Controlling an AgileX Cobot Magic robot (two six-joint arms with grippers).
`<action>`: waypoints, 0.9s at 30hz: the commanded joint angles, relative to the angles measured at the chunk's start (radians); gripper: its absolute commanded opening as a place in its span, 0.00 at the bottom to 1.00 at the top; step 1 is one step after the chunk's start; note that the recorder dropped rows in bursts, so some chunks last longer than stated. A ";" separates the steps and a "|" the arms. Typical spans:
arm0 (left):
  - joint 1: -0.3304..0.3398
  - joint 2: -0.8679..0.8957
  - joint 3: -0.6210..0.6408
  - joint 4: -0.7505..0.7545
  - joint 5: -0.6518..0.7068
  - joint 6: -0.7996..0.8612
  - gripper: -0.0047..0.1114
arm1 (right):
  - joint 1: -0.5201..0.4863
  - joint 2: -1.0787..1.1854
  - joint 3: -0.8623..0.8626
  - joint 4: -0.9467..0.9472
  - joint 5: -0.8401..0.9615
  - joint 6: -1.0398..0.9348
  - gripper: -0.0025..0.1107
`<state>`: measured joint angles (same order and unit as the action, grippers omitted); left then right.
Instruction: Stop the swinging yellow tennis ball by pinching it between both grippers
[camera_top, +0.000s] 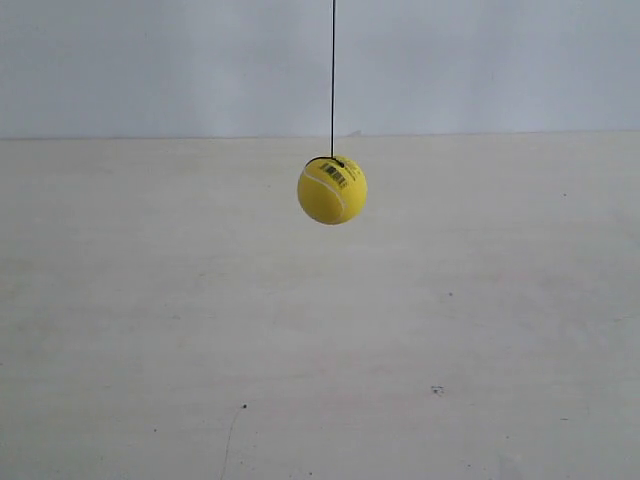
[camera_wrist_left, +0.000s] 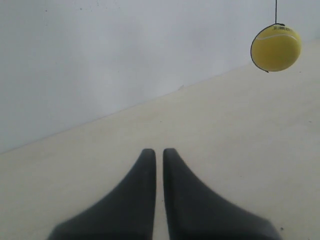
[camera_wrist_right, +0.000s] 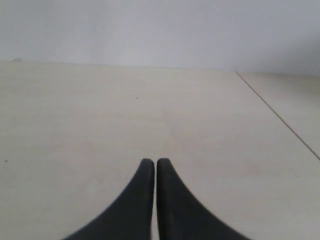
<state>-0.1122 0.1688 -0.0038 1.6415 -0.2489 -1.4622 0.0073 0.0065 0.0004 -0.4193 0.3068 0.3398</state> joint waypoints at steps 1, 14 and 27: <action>0.003 -0.003 0.004 -0.009 0.002 -0.005 0.08 | -0.006 -0.006 0.000 0.352 -0.003 -0.426 0.02; 0.003 -0.003 0.004 -0.009 0.002 -0.005 0.08 | -0.009 -0.006 0.000 0.495 0.021 -0.533 0.02; 0.003 -0.003 0.004 -0.009 0.002 -0.005 0.08 | -0.009 -0.006 0.000 0.495 0.021 -0.529 0.02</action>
<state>-0.1122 0.1688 -0.0038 1.6390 -0.2489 -1.4622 0.0016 0.0065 0.0004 0.0709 0.3299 -0.1929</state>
